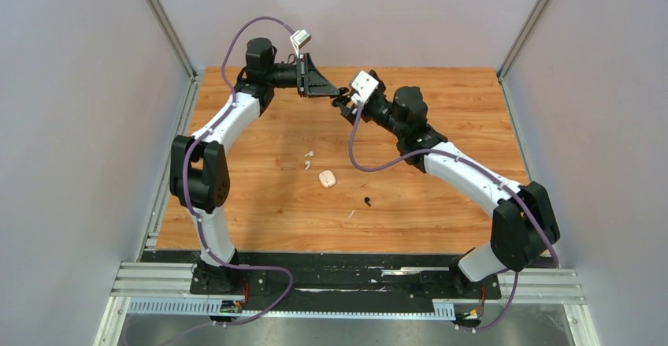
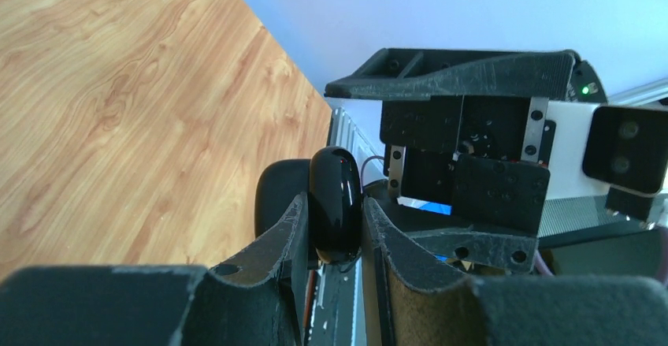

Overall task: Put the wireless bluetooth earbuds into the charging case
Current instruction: Place the earbud in the charging case, then adjust the earbud with the charging case.

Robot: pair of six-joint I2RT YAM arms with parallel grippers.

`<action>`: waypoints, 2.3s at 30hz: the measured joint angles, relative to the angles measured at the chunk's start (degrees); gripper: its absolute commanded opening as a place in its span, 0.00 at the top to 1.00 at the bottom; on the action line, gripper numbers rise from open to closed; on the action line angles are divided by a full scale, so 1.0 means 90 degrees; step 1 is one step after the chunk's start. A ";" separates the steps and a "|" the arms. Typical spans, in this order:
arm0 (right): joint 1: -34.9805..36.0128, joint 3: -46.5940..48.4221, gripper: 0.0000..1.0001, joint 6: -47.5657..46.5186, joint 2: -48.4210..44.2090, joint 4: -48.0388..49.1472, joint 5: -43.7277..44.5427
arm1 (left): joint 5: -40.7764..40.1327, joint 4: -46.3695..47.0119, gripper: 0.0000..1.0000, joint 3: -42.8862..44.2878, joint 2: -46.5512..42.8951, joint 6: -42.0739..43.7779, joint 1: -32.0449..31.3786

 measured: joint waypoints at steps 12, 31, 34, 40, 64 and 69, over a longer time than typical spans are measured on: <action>-0.0979 0.2215 0.15 0.2212 0.0002 -0.2390 -0.1620 | 0.0046 -0.0007 1.00 -0.0056 0.0158 0.0032 -0.0010; -0.1297 0.2344 0.00 0.1780 0.0704 -0.4143 -0.3026 | -0.0102 -0.0546 1.00 -0.0090 0.0274 0.0576 -0.0015; -0.1265 0.2460 0.00 0.1974 0.0954 -0.4265 -0.2749 | -0.0107 -0.0661 1.00 -0.0090 0.0274 0.0656 -0.0015; -0.1258 0.2744 0.06 0.2283 0.1200 -0.4299 -0.2669 | -0.0124 -0.0704 1.00 -0.0090 0.0274 0.0738 -0.0015; -0.1236 0.2922 0.19 0.2715 0.1588 -0.4243 -0.2594 | -0.0124 -0.0726 1.00 -0.0090 0.0274 0.0804 -0.0015; -0.1287 0.3004 0.19 0.2803 0.1634 -0.4211 -0.2545 | -0.0131 -0.0724 1.00 -0.0090 0.0274 0.0818 -0.0015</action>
